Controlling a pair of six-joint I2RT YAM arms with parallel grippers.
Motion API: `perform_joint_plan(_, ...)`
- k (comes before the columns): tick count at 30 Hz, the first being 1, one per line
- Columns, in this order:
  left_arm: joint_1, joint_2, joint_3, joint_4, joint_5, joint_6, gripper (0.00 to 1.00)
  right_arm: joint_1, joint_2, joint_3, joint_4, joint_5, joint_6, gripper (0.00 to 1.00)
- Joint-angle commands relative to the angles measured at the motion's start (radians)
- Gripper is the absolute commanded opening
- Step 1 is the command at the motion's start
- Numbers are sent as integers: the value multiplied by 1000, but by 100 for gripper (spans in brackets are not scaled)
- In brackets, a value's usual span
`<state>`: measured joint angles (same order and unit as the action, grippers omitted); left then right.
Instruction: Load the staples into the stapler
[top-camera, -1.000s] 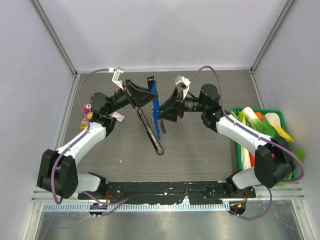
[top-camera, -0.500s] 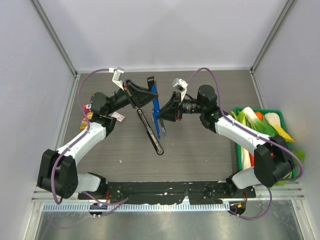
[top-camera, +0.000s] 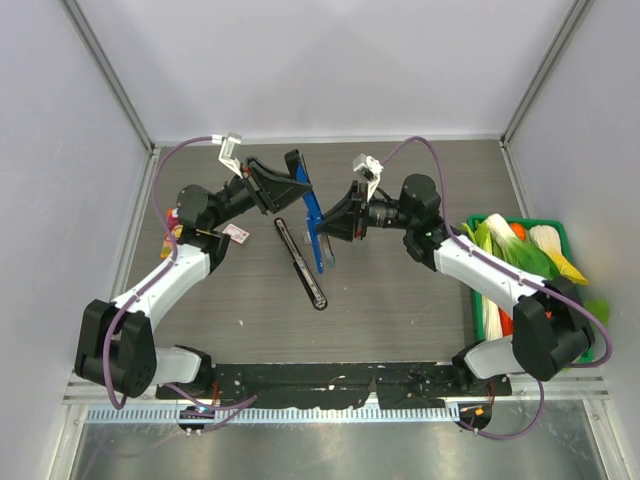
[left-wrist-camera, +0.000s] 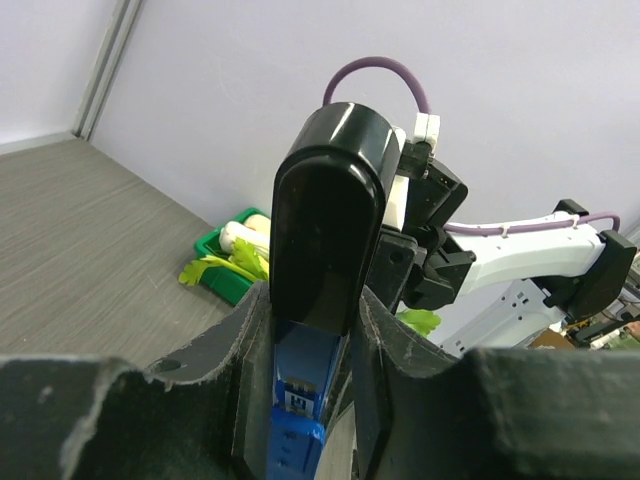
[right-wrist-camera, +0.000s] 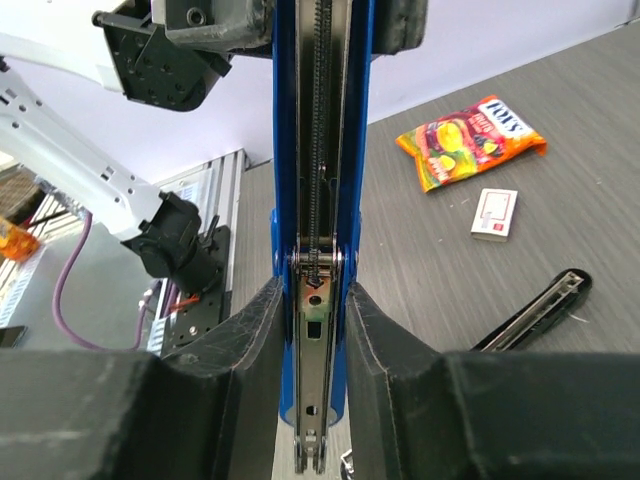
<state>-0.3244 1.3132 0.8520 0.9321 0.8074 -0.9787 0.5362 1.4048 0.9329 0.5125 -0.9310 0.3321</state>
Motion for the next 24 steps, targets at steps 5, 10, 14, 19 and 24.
perform_joint_plan(5,51,-58,-7,111,-105,-18,28,-58,-119,-34,144,103,110,1)
perform_joint_plan(10,67,-68,-11,109,-111,-23,59,-71,-138,-31,101,139,94,1)
perform_joint_plan(14,74,-78,-25,111,-123,-23,91,-73,-155,-22,46,164,61,1)
perform_joint_plan(19,105,-104,-7,57,-97,11,100,-71,-173,44,-202,277,-83,1)
perform_joint_plan(24,140,-135,103,-387,-31,277,100,-70,-176,96,-496,568,-209,1)
